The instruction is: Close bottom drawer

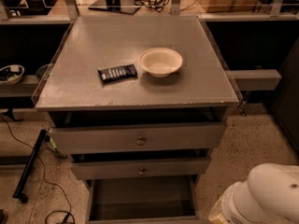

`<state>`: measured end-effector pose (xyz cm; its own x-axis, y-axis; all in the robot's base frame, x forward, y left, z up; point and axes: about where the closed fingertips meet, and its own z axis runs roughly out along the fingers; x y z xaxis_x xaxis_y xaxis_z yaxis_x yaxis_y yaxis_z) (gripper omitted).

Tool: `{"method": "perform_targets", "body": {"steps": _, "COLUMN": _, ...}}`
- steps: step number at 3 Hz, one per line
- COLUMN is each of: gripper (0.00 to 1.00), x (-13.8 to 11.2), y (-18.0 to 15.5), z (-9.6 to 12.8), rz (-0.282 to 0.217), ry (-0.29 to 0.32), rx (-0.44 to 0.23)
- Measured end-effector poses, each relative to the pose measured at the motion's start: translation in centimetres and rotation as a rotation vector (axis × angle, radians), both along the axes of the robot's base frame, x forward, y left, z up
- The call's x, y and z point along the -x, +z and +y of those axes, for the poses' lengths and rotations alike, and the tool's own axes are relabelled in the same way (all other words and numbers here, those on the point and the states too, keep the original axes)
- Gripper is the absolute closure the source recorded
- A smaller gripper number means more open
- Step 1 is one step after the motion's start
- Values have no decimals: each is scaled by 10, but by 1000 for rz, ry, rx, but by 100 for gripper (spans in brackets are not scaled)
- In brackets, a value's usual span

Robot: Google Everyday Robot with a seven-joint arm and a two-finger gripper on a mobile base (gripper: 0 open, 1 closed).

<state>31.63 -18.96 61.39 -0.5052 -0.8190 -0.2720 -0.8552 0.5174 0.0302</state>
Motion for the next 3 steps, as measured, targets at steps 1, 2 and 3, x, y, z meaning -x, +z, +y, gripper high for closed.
{"method": "perform_targets", "body": {"steps": 1, "gripper": 100, "x": -5, "y": -50, "z": -8, "rz": 96, "ry": -23, "rx": 62}}
{"method": "perform_targets", "body": {"steps": 2, "gripper": 100, "x": -5, "y": -50, "z": -8, "rz": 96, "ry": -23, "rx": 62}}
{"method": "perform_targets", "body": {"steps": 3, "gripper": 100, "x": 18, "y": -85, "z": -1, "rz": 127, "ry": -79, "rx": -1}}
